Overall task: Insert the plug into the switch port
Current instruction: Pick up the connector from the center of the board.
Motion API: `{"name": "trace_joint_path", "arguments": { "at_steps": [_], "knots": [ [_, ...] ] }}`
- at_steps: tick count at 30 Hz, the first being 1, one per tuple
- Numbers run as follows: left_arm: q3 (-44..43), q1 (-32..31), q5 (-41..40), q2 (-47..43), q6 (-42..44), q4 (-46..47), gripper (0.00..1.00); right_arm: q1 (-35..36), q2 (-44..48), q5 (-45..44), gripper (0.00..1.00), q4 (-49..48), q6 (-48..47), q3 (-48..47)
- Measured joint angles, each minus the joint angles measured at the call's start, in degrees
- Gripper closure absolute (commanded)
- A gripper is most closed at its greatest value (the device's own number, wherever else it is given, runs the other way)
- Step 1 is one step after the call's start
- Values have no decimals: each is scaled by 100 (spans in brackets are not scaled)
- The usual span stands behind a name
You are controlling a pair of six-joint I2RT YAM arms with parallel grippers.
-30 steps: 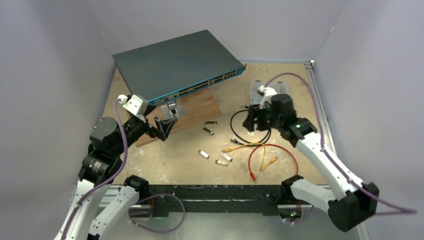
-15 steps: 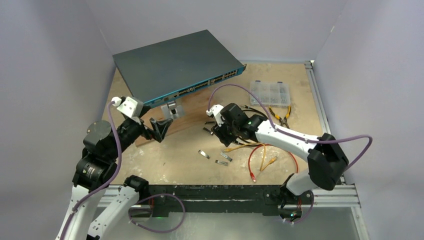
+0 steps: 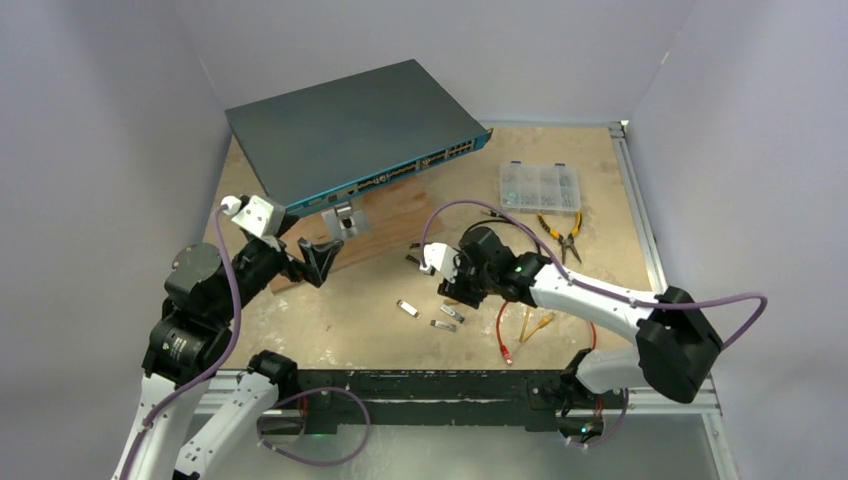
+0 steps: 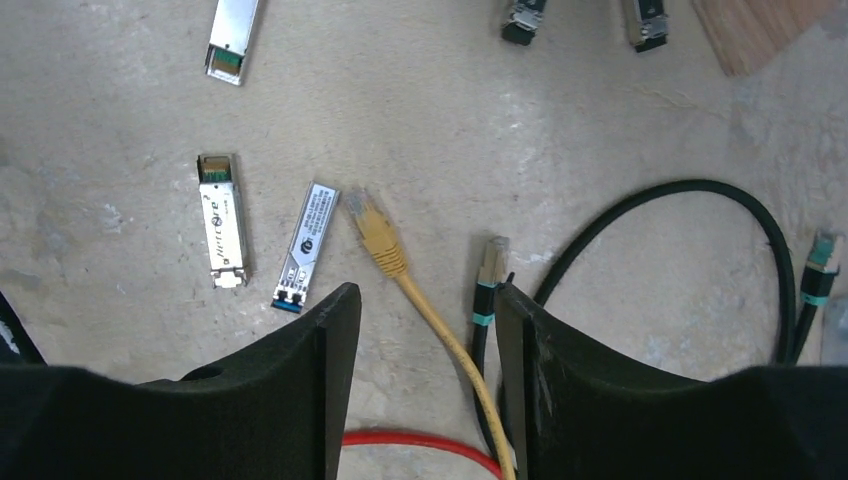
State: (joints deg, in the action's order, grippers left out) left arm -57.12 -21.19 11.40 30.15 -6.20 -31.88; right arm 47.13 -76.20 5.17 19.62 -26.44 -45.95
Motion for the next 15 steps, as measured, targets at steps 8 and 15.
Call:
{"name": "trace_joint_path", "arguments": {
  "at_steps": [8,15],
  "knots": [
    [-2,0,48,0,-4,2,1,7,-385,341,49,-343,-289,146],
    [-2,0,63,9,-7,2,1,7,-767,461,52,-546,-361,254]
  ]
}}
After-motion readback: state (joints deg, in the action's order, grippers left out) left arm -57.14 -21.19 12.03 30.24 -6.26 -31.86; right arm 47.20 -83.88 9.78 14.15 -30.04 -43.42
